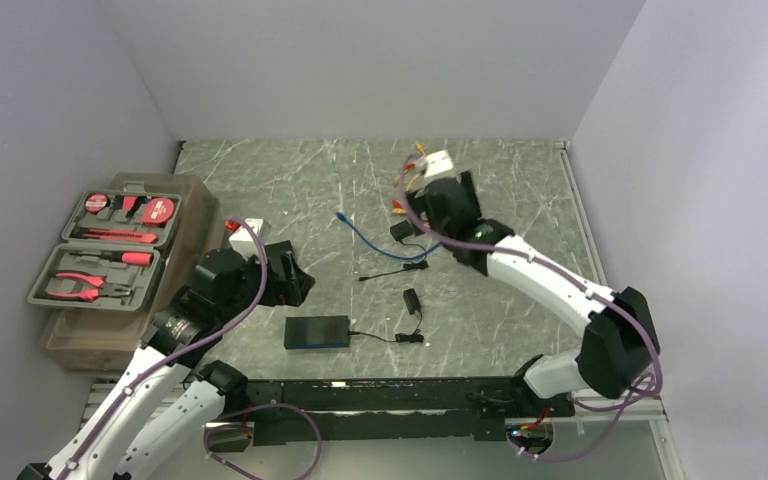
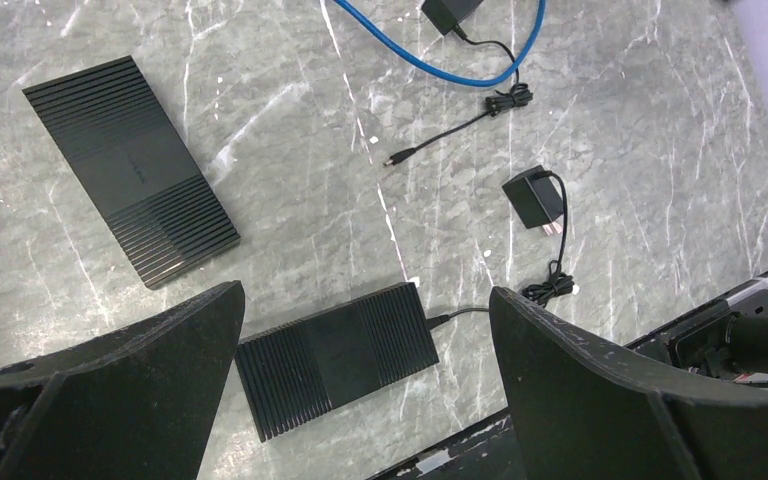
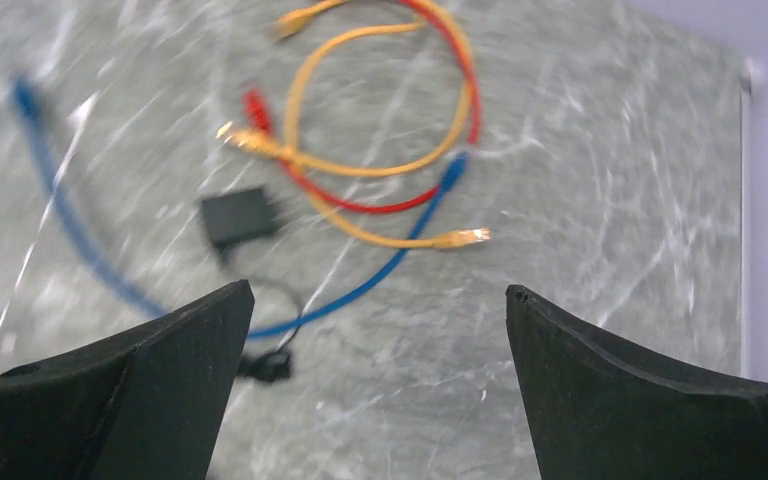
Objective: Insert the plug into the switch port
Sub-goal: Pick up the connector from the center of the board.
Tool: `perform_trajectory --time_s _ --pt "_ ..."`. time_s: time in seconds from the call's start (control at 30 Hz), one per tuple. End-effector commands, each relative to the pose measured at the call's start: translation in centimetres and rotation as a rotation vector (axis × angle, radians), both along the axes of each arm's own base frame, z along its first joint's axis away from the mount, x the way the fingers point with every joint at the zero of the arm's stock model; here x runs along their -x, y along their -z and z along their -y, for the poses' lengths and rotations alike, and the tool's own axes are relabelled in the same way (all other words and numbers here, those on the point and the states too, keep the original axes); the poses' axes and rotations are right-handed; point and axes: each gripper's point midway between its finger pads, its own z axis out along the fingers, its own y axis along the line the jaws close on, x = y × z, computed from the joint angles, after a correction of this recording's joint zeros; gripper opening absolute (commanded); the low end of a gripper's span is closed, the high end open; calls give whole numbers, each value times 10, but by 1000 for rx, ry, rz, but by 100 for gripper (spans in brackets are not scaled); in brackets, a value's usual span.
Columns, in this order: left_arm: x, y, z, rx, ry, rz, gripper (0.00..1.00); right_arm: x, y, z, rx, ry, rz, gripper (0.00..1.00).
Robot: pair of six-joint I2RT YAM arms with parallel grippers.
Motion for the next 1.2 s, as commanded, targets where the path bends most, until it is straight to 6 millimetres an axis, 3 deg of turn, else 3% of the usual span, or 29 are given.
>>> perform_trajectory --time_s 0.0,0.3,0.47,0.77,1.17 --pt "-6 -11 -2 7 -14 59 99 -33 2 47 -244 354 -60 100" --pt "-5 -10 -3 7 -14 60 99 -61 56 67 -443 587 -192 96" --pt "-5 -9 -2 7 -11 56 99 -69 78 74 -567 694 -217 87" --pt "-6 -6 0 6 -3 45 100 -77 113 91 -721 897 -243 75" --pt "-5 -5 -3 0 -12 44 99 -99 139 87 -859 969 -258 60"
